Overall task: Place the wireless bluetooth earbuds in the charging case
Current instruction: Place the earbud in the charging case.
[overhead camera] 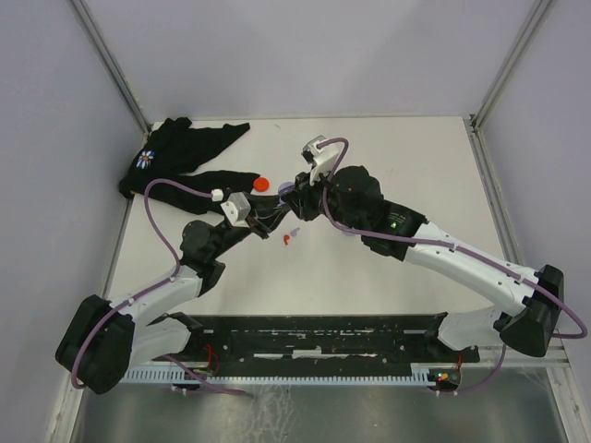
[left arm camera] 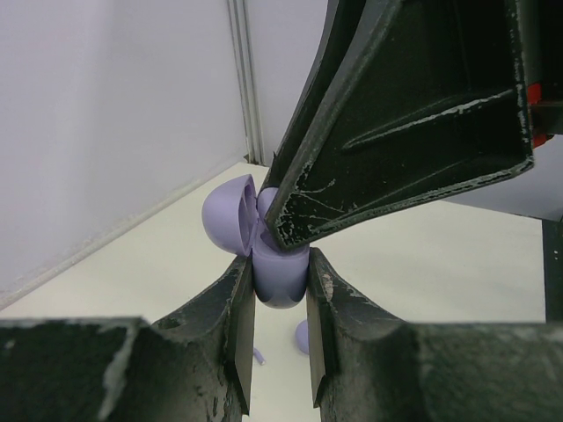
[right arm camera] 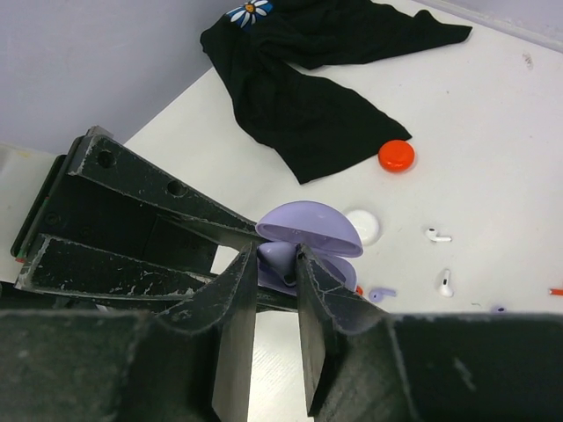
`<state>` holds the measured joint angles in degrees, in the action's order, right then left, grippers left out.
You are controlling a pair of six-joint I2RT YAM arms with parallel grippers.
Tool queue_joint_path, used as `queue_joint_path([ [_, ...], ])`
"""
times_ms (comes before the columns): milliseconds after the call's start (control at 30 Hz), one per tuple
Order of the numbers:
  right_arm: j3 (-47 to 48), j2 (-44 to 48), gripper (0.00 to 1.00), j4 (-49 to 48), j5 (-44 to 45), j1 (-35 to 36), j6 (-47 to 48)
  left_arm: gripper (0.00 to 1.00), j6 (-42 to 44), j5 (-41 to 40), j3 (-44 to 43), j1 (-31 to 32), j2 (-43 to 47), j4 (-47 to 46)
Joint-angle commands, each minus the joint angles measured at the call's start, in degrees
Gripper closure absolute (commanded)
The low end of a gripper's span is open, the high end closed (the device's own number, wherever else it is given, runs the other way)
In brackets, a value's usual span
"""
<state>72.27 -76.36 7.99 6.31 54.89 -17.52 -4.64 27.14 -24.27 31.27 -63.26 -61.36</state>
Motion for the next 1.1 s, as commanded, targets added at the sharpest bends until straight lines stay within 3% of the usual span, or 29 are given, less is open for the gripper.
queue_joint_path([
  [0,2.6,0.8,0.64,-0.1,1.0,0.6,-0.5,0.97,-1.3,-1.1,-1.9,0.0,0.0,-2.9],
  [167,5.0,2.8,0.46,3.2,2.7,0.6,1.0,0.97,-1.5,-2.9,-1.2,0.0,0.2,-1.7],
  [333,8.2,4.3,0.38,10.9,6.4,-0.4,3.3,0.97,-1.7,-5.8,-1.6,0.0,1.7,4.7],
  [667,14.7,0.7,0.35,35.6,3.5,-12.7,0.5,0.97,-1.4,-10.3,1.5,-0.4,10.6,16.3],
  [1067,6.5,-6.9,0.34,38.1,0.1,-29.0,0.9,0.97,7.8,-12.3,3.4,-0.6,20.2,28.4],
])
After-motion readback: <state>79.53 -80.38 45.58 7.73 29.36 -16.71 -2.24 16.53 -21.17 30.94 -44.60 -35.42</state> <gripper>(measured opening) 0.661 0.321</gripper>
